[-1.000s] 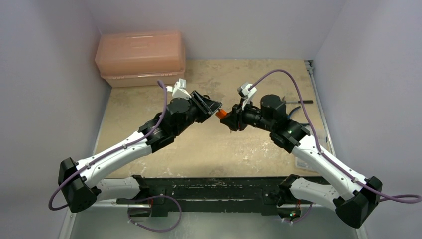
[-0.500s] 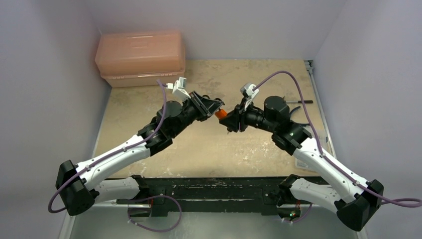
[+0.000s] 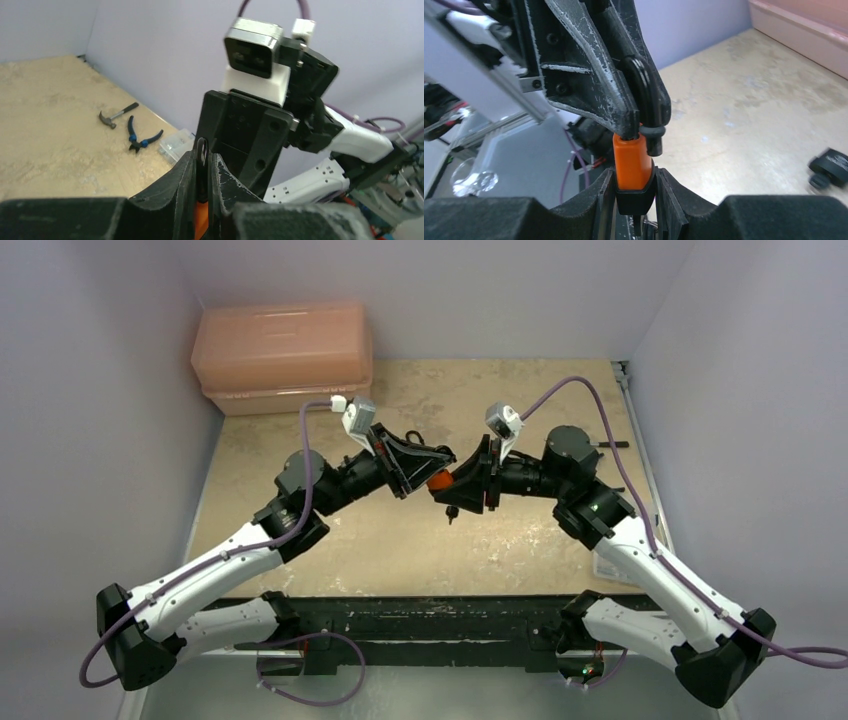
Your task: Unlock with the key
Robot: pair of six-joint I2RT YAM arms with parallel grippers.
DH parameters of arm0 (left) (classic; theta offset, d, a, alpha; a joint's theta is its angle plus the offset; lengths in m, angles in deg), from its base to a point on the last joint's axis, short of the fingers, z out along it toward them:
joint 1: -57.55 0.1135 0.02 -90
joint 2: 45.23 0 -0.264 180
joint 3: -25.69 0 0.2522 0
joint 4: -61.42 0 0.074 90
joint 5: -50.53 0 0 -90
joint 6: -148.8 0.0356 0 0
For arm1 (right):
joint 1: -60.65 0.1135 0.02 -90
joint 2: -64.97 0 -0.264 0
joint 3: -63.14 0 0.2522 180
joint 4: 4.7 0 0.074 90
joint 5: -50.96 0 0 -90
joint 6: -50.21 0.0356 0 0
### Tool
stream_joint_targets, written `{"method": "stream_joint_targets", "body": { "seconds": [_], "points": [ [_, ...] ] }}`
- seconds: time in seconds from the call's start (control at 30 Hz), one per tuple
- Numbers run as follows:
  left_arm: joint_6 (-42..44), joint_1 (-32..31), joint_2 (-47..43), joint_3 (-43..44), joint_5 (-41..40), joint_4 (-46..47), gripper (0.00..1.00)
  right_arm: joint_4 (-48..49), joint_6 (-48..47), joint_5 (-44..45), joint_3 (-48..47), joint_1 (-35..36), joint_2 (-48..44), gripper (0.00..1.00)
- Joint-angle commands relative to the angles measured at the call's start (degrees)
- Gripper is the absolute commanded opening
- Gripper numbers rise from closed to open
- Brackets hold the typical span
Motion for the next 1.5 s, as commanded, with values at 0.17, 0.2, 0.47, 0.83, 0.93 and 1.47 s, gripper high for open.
{"method": "stream_joint_targets", "body": {
  "seconds": [0.17, 0.2, 0.47, 0.83, 0.93, 1.47],
  "points": [
    [19.12, -0.06, -4.78, 1.49, 16.82, 3.58, 0.00, 13.31, 7.51, -16.84, -0.29, -3.68, -1.47, 0.00],
    [20.29, -0.04, -4.89, 2.02, 18.44, 3.11, 0.00, 13.53, 7.57, -17.81, -0.28, -3.74, -1.46, 0.00],
    [24.29, -0.10, -2.65, 6.79, 26.61, -3.56, 0.00, 12.94, 7.42, -23.24, -1.11, -3.72, -1.03, 0.00],
    [20.82, -0.06, -1.88, 9.87, 15.83, -9.94, 0.43, 6.77, 2.68, -15.05, -0.61, -3.68, -1.25, 0.00],
    [21.46, 0.00, -2.22, 10.02, 15.31, -12.11, 0.47, 7.15, 2.70, -13.12, 0.16, -3.69, -1.20, 0.00],
    [22.17, -0.03, -8.47, 7.32, 4.99, -22.15, 0.74, 11.47, 7.10, -5.94, 6.17, -3.67, -1.56, 0.00]
  ]
}}
